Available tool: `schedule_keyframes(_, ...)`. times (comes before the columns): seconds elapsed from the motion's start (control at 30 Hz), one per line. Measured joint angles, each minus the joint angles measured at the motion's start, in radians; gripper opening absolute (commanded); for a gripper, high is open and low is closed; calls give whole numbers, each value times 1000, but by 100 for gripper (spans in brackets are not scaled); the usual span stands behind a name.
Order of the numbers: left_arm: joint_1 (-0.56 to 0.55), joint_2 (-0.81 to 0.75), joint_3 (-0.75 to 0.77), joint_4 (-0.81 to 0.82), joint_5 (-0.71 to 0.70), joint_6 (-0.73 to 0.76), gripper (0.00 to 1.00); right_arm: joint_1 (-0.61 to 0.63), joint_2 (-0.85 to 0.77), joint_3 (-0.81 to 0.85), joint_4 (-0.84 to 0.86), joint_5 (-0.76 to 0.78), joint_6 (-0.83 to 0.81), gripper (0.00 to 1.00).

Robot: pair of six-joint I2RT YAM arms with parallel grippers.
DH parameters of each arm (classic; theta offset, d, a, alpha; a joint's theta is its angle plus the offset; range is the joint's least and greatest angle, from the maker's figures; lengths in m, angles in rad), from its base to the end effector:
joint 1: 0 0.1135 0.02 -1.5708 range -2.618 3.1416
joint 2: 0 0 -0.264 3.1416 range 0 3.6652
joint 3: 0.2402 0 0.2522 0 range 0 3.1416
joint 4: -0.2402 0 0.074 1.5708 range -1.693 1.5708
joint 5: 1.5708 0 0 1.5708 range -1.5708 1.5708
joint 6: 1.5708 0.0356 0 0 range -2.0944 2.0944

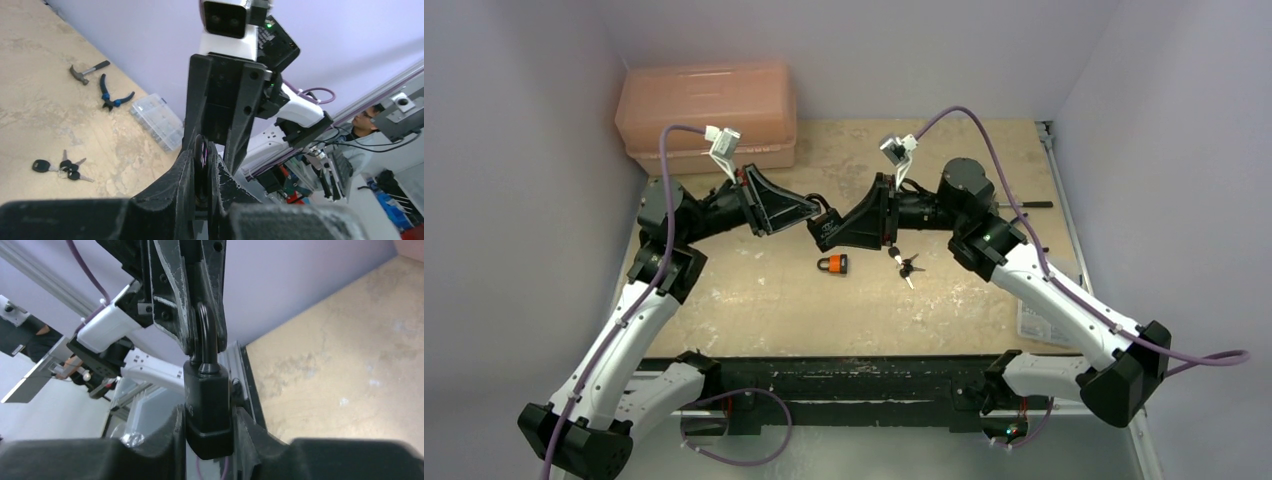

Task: Unlock with the key

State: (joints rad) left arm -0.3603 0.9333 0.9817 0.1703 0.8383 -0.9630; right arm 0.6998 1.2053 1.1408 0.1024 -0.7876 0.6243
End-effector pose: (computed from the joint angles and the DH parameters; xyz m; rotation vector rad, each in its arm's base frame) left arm 0.1779 -0.0953 0.4186 0.3369 1.6148 -1.6115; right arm 0.1926 0.1951 0.4079 -0.7739 1.6222 1.5945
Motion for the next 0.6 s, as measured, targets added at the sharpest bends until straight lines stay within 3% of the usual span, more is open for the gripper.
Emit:
schedule_keyframes(0.1,0,-10,6,-8,0,5,1,-6,6,2,23,-35,27,0)
schedule_keyframes(0.13,0,-14,11,-22,-3,15,11,-6,9,4,25,-37,31,0)
schedule_keyframes(0.2,0,-19,27,-72,-24,51,56,-6,17,12,17,-32,28,0)
schedule_keyframes(0.23,0,-19,45,-128,-52,88,72,-6,23,21,3,-21,22,0)
schedule_keyframes(0.3,0,-19,86,-233,-121,153,86,1,46,57,-72,40,-2,0)
schedule_keyframes(0.43,0,-31,151,-453,-328,293,93,35,133,163,-250,247,-68,0)
schedule_keyframes(0.6,0,-74,154,-687,-644,423,98,138,307,322,-468,620,-111,0)
